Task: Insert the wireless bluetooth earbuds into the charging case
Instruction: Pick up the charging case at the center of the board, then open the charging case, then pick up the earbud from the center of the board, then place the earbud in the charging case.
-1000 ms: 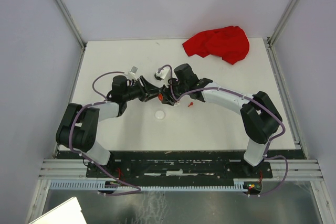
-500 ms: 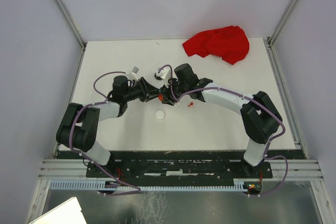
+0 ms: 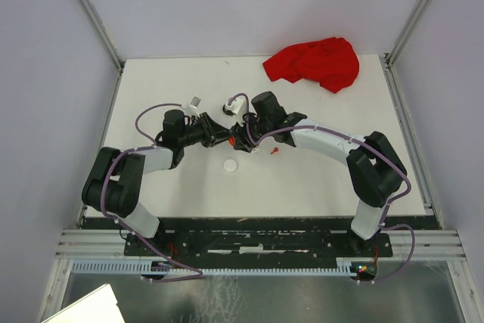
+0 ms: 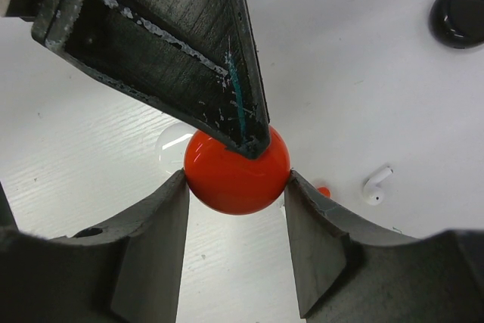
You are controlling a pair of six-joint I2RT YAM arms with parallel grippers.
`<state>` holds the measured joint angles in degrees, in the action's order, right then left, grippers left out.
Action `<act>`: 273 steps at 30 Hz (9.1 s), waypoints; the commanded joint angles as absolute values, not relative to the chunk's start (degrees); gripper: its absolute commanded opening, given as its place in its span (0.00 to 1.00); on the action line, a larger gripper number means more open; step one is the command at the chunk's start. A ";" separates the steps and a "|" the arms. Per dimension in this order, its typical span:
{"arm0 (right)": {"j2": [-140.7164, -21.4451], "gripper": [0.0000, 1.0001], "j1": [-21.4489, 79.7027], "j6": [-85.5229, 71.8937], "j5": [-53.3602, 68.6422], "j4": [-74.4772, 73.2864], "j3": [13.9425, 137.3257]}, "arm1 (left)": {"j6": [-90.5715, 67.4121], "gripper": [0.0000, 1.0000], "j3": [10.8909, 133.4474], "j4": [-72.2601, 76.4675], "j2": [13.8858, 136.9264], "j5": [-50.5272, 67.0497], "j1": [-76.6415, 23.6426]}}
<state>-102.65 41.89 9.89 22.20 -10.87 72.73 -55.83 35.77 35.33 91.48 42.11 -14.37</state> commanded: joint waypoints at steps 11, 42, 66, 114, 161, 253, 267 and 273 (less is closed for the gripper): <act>-100.99 0.46 41.57 9.49 22.73 -8.22 74.08 | -55.33 0.03 35.69 41.59 92.17 44.62 -16.10; -92.24 1.00 36.49 -23.00 -1.50 1.84 65.79 | -81.46 0.03 27.03 77.98 100.64 9.52 -23.65; -98.70 0.99 36.51 -23.24 -2.19 -2.91 68.80 | -84.70 0.03 24.94 82.47 100.52 5.17 -25.97; -118.07 0.55 41.74 4.11 2.29 -34.68 93.70 | -89.63 0.03 10.64 80.71 89.94 2.62 -13.11; -126.91 0.39 41.32 5.19 0.44 -37.97 100.37 | -88.86 0.03 8.35 77.59 85.89 3.49 -10.03; -99.68 0.02 31.33 -36.43 30.16 18.91 69.00 | -98.88 0.03 27.39 91.02 104.50 14.50 -20.81; -99.86 0.02 31.59 -36.56 30.53 19.24 68.22 | -98.88 0.03 28.38 91.21 104.35 14.33 -21.00; -99.94 0.02 31.59 -36.56 30.60 19.30 68.02 | -98.78 0.03 28.41 91.24 104.24 14.33 -20.99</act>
